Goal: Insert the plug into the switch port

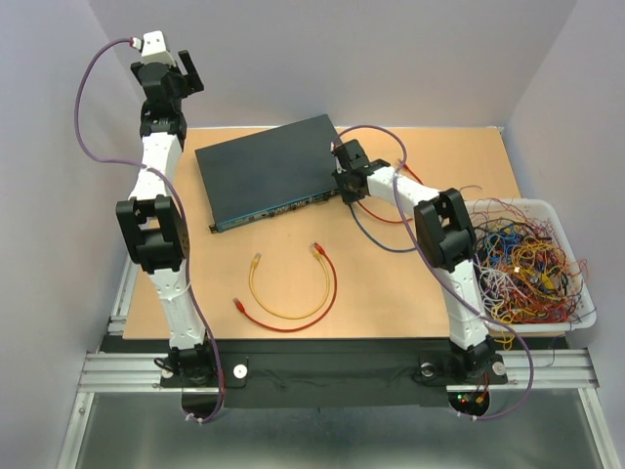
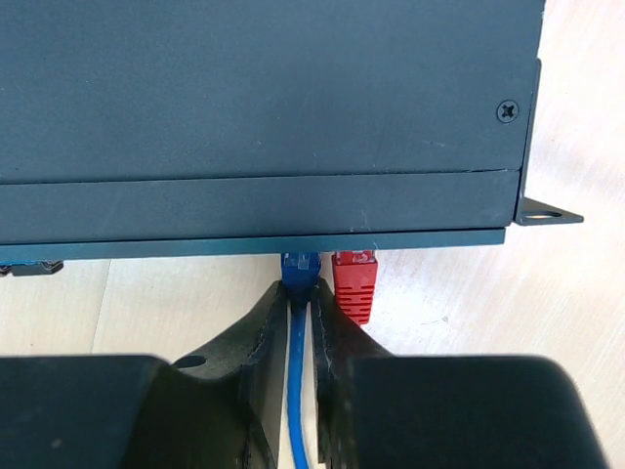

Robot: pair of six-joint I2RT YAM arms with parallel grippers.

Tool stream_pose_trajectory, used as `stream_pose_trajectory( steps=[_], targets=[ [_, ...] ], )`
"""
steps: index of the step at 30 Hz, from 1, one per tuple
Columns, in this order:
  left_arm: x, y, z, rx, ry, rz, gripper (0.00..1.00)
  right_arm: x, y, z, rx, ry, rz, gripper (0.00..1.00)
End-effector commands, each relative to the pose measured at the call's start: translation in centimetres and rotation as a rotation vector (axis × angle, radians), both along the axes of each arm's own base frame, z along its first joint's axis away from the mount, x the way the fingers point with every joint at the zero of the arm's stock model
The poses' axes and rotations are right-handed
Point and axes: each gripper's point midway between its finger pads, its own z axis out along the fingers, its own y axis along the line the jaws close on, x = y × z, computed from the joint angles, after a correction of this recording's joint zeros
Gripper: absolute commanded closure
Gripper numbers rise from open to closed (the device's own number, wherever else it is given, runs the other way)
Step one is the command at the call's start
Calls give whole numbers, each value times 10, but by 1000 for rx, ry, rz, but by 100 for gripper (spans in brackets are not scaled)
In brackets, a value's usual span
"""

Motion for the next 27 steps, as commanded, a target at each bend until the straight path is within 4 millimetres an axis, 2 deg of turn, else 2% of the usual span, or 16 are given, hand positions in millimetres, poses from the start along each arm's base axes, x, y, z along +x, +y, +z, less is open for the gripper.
stream_pose_trajectory(
  steps=[1,5,11,14,20,23,27],
  targets=[
    [-15,4,68,27,-137,12,7,87,-7,162,199,-504,-102,100],
    [-15,6,68,27,-137,15,7,82,-7,184,231,-534,-98,100],
    [-15,5,68,28,-139,14,7,77,-10,203,245,-563,-108,100],
    [-15,5,69,27,-139,14,7,77,-9,200,245,-561,-103,99],
    [-15,5,69,28,-139,14,7,80,-6,174,246,-519,-106,100],
    [-15,6,68,28,-137,15,7,81,-4,172,255,-516,-109,100],
    [-15,7,68,30,-137,17,7,83,0,181,286,-538,-108,100]
  ],
)
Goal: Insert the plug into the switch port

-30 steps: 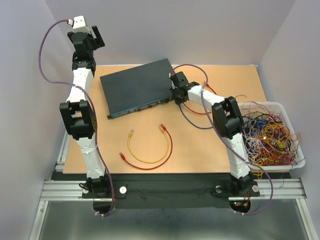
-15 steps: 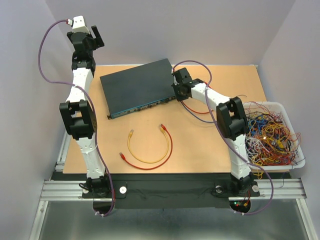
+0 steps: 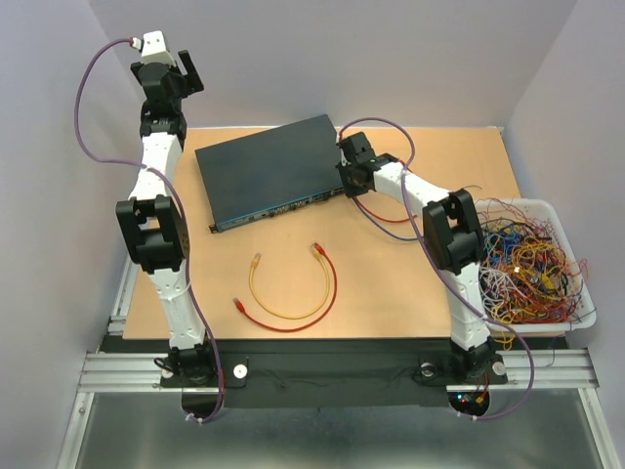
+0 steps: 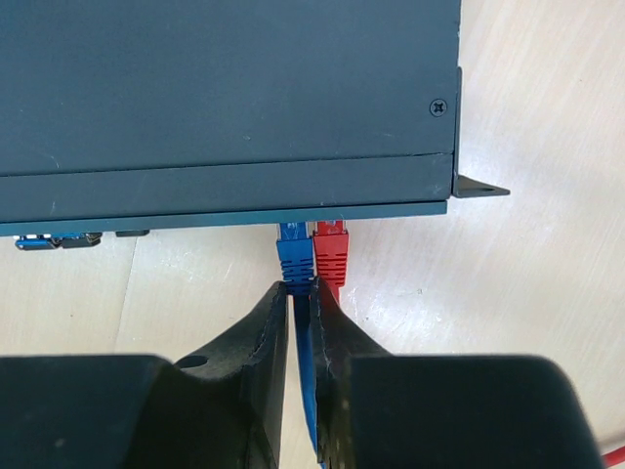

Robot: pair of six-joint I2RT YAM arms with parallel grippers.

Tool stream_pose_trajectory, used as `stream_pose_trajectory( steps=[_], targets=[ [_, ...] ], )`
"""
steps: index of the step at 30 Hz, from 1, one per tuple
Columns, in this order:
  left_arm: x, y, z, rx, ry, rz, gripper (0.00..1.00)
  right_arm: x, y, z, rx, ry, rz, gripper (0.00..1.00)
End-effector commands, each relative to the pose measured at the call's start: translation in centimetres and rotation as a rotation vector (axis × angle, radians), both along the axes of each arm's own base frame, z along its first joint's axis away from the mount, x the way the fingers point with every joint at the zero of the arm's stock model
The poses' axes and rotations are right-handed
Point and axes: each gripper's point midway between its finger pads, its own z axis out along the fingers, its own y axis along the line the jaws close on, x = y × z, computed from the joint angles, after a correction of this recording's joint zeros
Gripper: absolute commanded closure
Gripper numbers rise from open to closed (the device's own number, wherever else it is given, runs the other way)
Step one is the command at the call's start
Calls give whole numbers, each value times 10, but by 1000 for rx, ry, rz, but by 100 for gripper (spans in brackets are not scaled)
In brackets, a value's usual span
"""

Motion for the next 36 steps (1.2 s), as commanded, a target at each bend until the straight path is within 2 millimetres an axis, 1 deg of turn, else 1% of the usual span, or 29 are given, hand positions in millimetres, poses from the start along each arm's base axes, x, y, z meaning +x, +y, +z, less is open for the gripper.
stream_pose_trajectory(
  steps=[1,3,8,11,17,21,23,27,29,35,36],
  targets=[
    [-14,5,67,28,-136,13,7,83,7,154,245,-522,-86,100],
    [-15,6,67,28,-136,14,7,86,10,157,266,-529,-86,100],
    [-15,5,68,30,-135,13,7,96,18,155,292,-538,-87,99],
    [-15,5,68,28,-137,14,7,104,25,153,314,-539,-81,100],
    [-15,6,67,31,-135,16,7,112,40,157,350,-553,-67,100],
    [-15,6,67,31,-135,16,7,116,40,162,351,-573,-76,99],
    [-14,6,66,32,-133,16,7,117,44,163,359,-574,-73,100],
    [-15,6,67,33,-135,16,7,122,46,154,366,-566,-83,100],
    [-15,5,68,32,-136,16,7,123,49,155,379,-568,-86,100],
    [-14,6,65,35,-130,18,7,131,67,171,441,-607,-77,100],
    [-15,7,67,35,-133,20,7,133,66,175,433,-622,-74,100]
  ],
)
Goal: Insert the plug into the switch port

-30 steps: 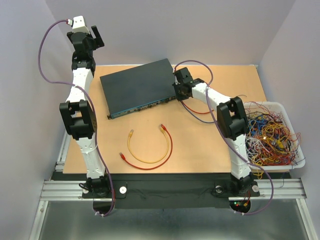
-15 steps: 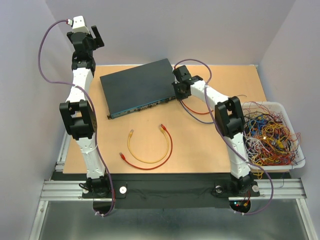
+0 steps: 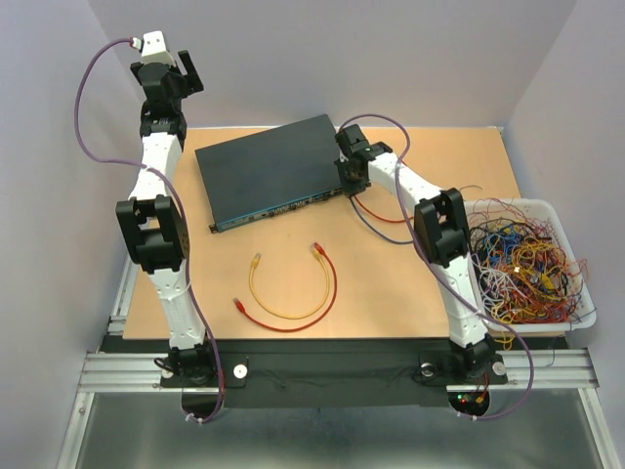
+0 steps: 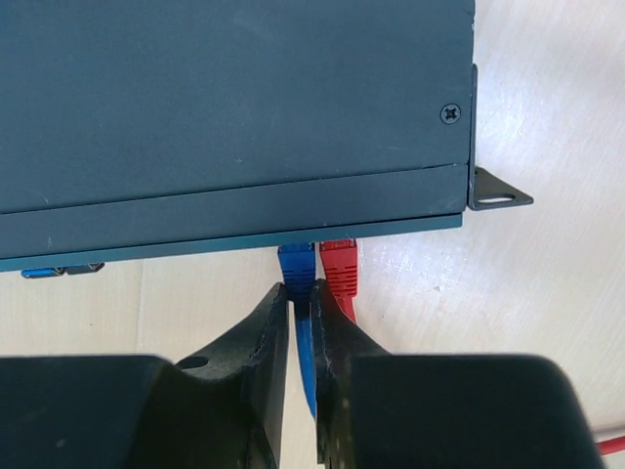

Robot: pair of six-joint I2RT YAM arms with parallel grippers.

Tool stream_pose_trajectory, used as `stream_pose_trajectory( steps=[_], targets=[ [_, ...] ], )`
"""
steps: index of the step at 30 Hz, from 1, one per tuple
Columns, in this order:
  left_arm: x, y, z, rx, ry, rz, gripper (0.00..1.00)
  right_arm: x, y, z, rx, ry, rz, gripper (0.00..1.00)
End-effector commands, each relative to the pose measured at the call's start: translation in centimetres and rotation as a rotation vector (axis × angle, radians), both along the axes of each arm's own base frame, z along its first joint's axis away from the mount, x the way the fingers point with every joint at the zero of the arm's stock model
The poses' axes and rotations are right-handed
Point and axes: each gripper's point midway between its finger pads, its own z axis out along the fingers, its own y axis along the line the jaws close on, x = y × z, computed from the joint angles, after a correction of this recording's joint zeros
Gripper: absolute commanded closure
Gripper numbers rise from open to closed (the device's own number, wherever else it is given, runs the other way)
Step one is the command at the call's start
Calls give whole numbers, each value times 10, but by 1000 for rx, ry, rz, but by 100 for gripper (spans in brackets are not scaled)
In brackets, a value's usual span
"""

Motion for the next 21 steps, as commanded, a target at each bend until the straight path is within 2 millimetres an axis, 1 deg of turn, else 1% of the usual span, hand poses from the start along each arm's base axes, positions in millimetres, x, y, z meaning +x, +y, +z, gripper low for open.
stream_pose_trajectory(
  steps=[1,3,4,7,10,11,12,13,15,18,19,21],
  targets=[
    [-15,6,66,30,-132,15,7,131,56,187,370,-767,-66,100],
    [-15,5,67,32,-134,15,7,133,48,194,347,-794,-90,100],
    [-14,5,65,32,-132,17,7,134,48,197,350,-802,-91,100],
    [-13,5,65,32,-132,12,7,135,57,203,384,-811,-68,100],
    [-15,7,66,35,-133,22,7,142,53,207,372,-838,-95,100],
    [-15,7,66,36,-133,22,7,143,53,210,374,-849,-99,100],
    [-14,7,66,36,-131,22,7,145,54,225,391,-878,-97,100],
    [-14,7,66,35,-132,20,7,147,56,223,396,-879,-92,99],
    [-13,6,64,33,-129,16,7,148,59,231,418,-898,-82,100],
    [-14,7,66,36,-131,20,6,149,61,228,421,-894,-80,99],
    [-14,6,65,36,-130,20,7,150,63,234,442,-915,-78,100],
    [-14,6,65,36,-130,20,6,148,69,229,459,-906,-56,99]
  ],
)
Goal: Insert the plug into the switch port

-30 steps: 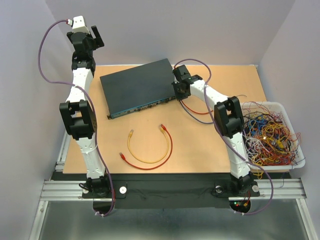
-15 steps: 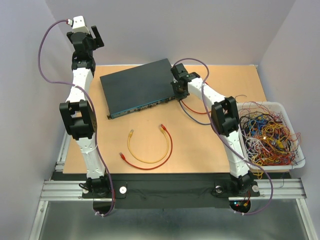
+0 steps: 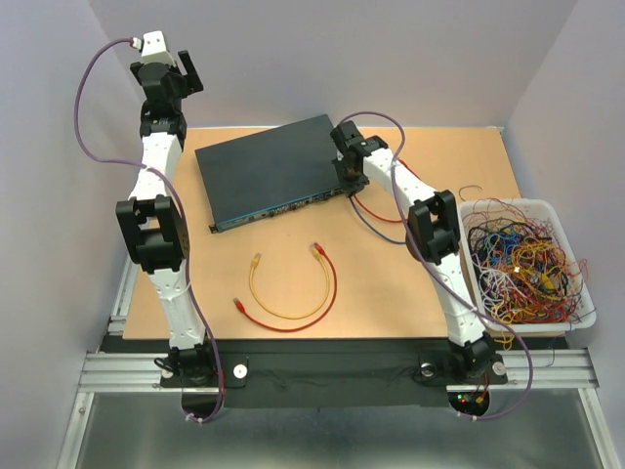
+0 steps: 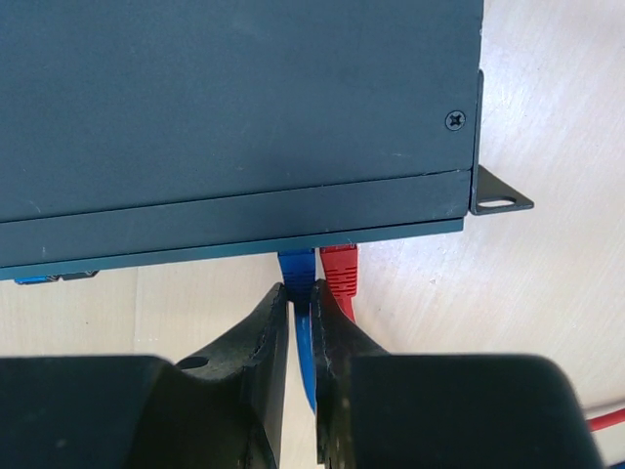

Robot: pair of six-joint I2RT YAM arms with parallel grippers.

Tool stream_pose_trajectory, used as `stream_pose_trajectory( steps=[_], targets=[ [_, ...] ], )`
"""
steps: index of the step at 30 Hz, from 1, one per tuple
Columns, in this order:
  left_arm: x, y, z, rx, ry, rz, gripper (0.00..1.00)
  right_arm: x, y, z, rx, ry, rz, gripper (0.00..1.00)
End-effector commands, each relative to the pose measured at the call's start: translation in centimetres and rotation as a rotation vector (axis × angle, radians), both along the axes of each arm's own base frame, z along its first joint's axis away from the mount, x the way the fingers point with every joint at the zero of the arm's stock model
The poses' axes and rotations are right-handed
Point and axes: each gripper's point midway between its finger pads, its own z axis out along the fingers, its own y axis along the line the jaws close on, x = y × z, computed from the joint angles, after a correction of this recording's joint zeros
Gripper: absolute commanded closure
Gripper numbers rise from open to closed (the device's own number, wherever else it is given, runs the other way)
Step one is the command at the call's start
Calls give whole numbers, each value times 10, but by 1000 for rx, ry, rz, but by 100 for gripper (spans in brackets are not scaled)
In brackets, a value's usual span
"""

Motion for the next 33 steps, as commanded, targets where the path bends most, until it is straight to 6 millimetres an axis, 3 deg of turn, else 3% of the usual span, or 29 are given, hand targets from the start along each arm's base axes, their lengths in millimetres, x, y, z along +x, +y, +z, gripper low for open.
stream_pose_trajectory(
  steps=[1,4,8,13,16,21,22,27,33],
  targets=[
    [-13,6,64,31,-130,16,6,147,71,228,505,-973,-38,99],
    [-14,6,66,31,-133,14,6,139,74,236,486,-1041,-4,100],
    [-13,6,65,32,-131,14,6,128,76,266,509,-1157,14,100],
    [-14,6,66,31,-133,17,6,126,73,287,503,-1227,20,99],
    [-13,6,65,31,-131,16,6,124,75,292,515,-1234,29,100],
    [-14,6,65,32,-131,17,6,116,80,283,523,-1243,47,100],
    [-14,6,65,32,-129,17,6,112,77,296,547,-1286,39,100],
    [-13,6,63,30,-128,16,6,97,68,317,561,-1340,39,100],
    [-13,4,64,31,-130,10,6,93,68,322,566,-1352,44,99]
  ],
)
